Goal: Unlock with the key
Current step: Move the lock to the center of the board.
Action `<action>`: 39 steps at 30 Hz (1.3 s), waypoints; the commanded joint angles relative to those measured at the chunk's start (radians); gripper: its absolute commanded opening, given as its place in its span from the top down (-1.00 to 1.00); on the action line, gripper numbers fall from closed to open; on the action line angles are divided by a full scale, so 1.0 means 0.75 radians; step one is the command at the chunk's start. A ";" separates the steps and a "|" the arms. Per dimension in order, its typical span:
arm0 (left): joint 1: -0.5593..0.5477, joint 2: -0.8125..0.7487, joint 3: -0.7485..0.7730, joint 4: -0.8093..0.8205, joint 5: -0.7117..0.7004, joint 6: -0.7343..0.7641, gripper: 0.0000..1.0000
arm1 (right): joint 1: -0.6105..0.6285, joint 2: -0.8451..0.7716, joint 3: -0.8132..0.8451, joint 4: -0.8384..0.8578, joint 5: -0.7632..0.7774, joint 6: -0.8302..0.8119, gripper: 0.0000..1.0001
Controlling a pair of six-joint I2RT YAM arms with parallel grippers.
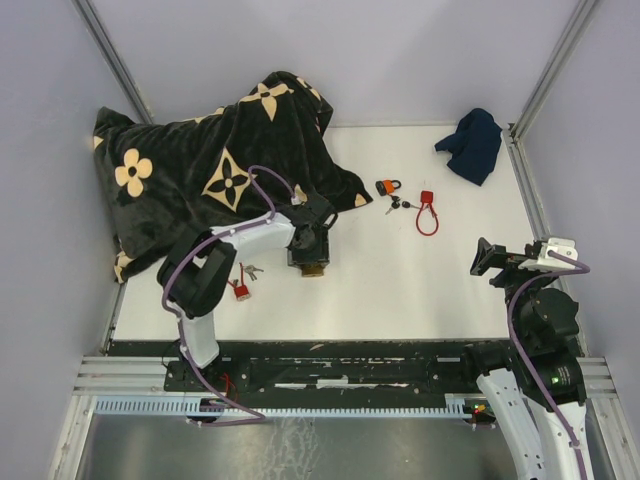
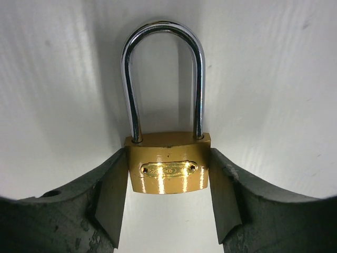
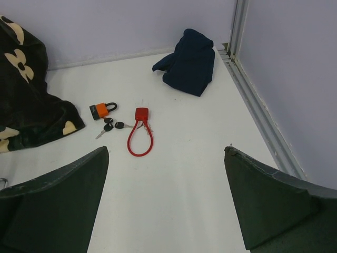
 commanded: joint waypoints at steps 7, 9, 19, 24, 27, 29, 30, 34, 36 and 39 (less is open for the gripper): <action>-0.121 0.180 0.289 -0.010 -0.076 -0.273 -0.32 | 0.006 -0.011 0.002 0.027 -0.007 -0.019 -0.98; -0.126 0.165 0.291 -0.010 -0.075 -0.275 -0.46 | 0.005 -0.011 0.003 0.028 -0.015 -0.019 -0.98; -0.117 -0.087 0.121 -0.015 -0.144 -0.259 -0.75 | 0.006 -0.005 0.000 0.029 -0.041 -0.021 -0.98; -0.048 -0.302 -0.066 -0.055 -0.232 -0.226 -0.76 | 0.006 0.001 -0.001 0.034 -0.052 -0.020 -0.98; 0.022 -0.388 -0.146 -0.094 -0.267 -0.197 -0.76 | 0.006 0.001 0.001 0.028 -0.055 -0.020 -0.98; 0.079 -0.450 -0.200 -0.099 -0.274 -0.168 -0.75 | 0.006 -0.001 0.000 0.028 -0.053 -0.023 -0.97; 0.123 -0.471 -0.224 -0.098 -0.272 -0.146 -0.74 | 0.005 0.000 0.000 0.029 -0.053 -0.022 -0.98; 0.251 -0.500 -0.246 -0.120 -0.254 -0.011 -0.69 | 0.006 0.011 0.000 0.029 -0.062 -0.022 -0.98; 0.297 -0.484 -0.223 -0.152 -0.257 0.078 -0.67 | 0.006 0.009 -0.001 0.030 -0.064 -0.022 -0.98; 0.347 -0.434 -0.171 -0.210 -0.243 0.237 -0.66 | 0.006 0.008 -0.001 0.031 -0.063 -0.024 -0.98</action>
